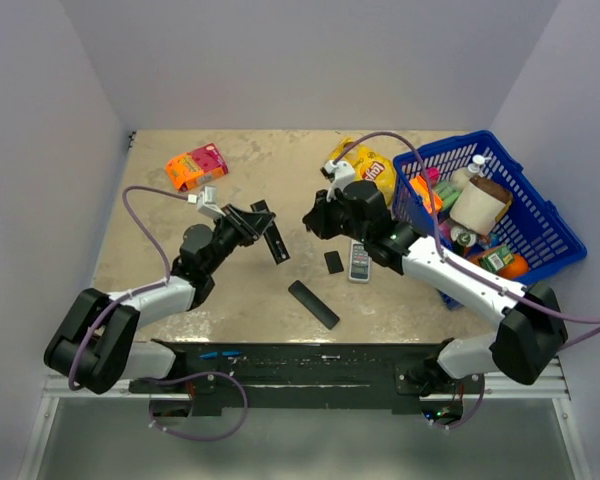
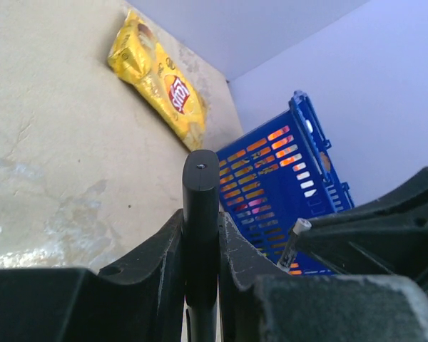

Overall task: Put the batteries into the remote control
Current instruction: Pick up the battery from the center of the board, then load the battery into the remote control.

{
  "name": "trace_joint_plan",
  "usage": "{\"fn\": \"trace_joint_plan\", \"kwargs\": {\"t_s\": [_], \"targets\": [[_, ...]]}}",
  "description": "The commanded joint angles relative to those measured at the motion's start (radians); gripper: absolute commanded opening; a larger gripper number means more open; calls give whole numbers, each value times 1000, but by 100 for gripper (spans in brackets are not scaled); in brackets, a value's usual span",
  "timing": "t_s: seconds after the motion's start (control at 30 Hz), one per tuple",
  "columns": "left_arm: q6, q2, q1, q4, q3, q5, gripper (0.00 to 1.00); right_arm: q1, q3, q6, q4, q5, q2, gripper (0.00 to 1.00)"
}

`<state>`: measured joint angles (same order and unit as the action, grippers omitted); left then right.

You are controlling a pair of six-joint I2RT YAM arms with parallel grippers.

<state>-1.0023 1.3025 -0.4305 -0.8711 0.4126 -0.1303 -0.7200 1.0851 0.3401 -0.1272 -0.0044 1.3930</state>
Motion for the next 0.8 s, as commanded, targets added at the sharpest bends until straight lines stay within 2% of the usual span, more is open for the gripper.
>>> {"fn": "trace_joint_plan", "kwargs": {"t_s": [0.0,0.2,0.4,0.77], "targets": [[-85,37,7,-158,49,-14,0,-30,-73,-7,300,-68,-66,2],[-147,89,9,-227,57,-55,0,-101,-132,-27,429,-66,-71,2],[-167,77,7,-233,52,-55,0,-162,-145,-35,460,-45,-45,2],[-225,78,9,-270,51,-68,0,-168,-218,-29,482,60,-68,2]]}}
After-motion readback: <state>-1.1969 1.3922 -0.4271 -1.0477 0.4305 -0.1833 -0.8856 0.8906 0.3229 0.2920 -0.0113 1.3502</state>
